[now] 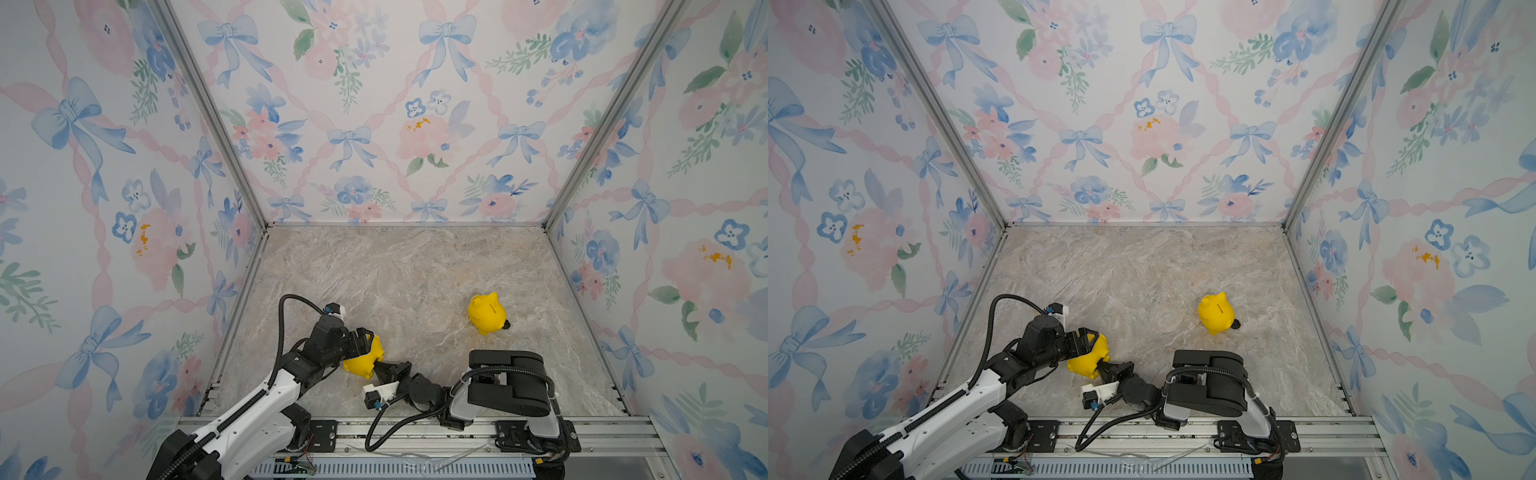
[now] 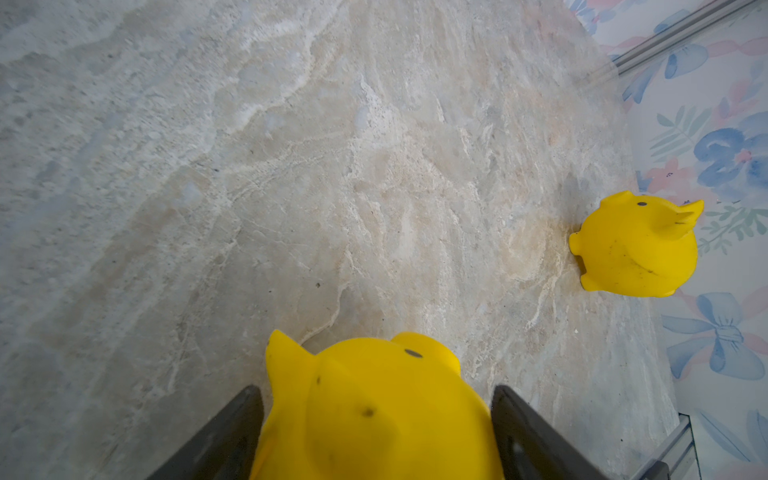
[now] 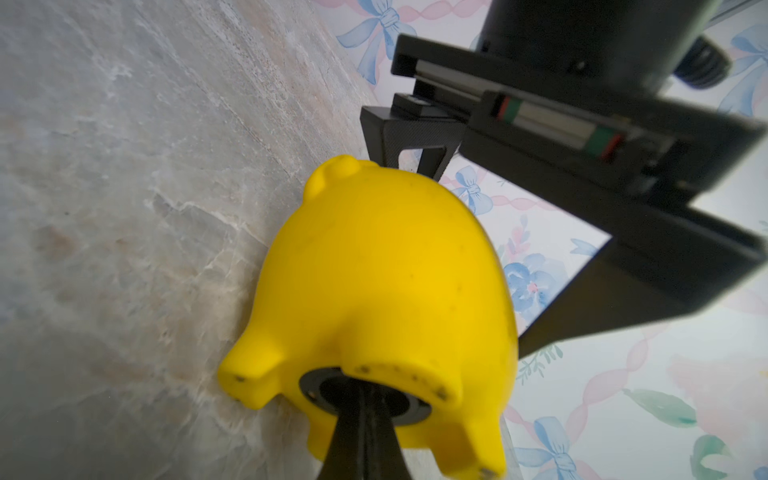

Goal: Open piggy banks
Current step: Open the lid on the piggy bank.

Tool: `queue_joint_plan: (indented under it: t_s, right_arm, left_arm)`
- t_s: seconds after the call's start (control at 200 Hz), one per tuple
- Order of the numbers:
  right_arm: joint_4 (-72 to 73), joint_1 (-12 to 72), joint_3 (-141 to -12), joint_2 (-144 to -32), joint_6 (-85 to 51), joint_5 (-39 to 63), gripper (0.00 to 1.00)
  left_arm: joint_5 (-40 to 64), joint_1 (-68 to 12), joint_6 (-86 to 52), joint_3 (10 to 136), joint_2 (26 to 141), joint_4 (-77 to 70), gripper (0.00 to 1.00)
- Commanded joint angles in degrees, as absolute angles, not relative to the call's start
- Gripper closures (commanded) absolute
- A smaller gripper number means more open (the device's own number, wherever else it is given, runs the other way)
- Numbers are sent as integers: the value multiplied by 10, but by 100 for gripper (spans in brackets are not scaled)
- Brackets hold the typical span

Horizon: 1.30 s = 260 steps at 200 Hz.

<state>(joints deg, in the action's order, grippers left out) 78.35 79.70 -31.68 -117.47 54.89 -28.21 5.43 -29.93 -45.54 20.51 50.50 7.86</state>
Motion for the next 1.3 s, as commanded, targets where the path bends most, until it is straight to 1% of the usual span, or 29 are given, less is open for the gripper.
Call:
queue_joint_plan:
  t_s: [0.0, 0.15, 0.565, 0.87, 1.01, 1.12, 1.195, 1.295]
  right_arm:
    - [804, 807, -344, -1177, 591, -284, 100]
    - [804, 807, -329, -1154, 579, -280, 100]
    - [804, 802, -261, -1077, 454, -298, 100]
    - [804, 787, -204, -1032, 379, -287, 100]
    - [803, 774, -188, -1021, 334, -263, 100]
    - [795, 746, -168, -999, 262, -206, 100]
    - [750, 730, -164, -962, 228, -182, 100]
    - [579, 704, -189, -873, 166, -143, 100]
  left_arm:
    - [130, -311, -468, 182, 522, 147, 13]
    - [120, -310, -467, 183, 524, 148, 14]
    - [111, -306, -467, 181, 521, 148, 14]
    - [111, -301, -465, 182, 520, 148, 14]
    - [112, -298, -465, 183, 517, 148, 14]
    - [114, -297, -465, 184, 517, 148, 14]
    - [115, -294, -465, 185, 514, 148, 14]
    - [113, -290, -464, 184, 506, 148, 14]
